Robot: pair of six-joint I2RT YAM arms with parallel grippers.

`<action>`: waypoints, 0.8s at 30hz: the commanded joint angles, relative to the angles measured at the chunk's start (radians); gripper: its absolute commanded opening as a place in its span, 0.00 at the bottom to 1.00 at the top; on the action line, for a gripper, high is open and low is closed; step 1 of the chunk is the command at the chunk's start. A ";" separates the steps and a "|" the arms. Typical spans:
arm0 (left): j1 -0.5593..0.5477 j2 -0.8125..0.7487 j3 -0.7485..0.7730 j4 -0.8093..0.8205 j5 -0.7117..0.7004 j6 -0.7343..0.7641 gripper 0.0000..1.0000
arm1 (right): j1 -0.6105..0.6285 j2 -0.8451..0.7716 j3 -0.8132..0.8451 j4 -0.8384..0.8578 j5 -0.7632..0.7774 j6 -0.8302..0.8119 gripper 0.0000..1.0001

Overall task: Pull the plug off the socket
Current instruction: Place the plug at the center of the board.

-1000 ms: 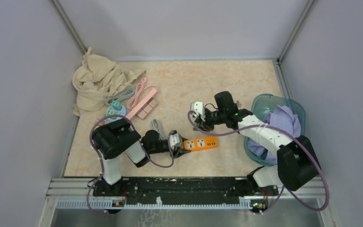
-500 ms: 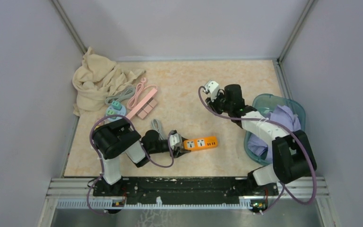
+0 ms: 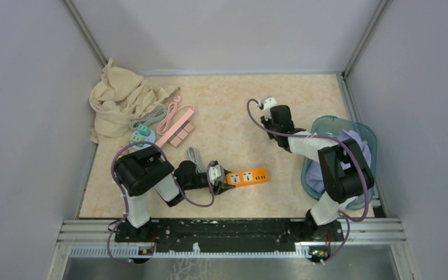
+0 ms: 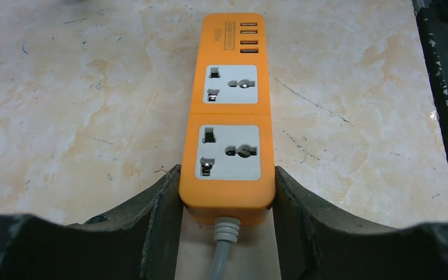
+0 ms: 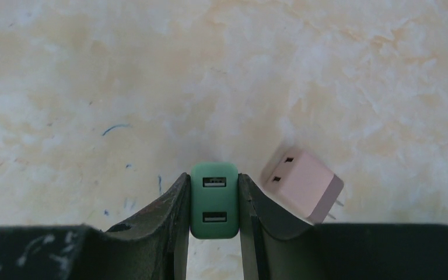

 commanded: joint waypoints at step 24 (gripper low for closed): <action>0.012 0.020 -0.016 0.075 0.016 -0.012 0.03 | -0.006 0.123 0.067 0.127 0.351 -0.025 0.37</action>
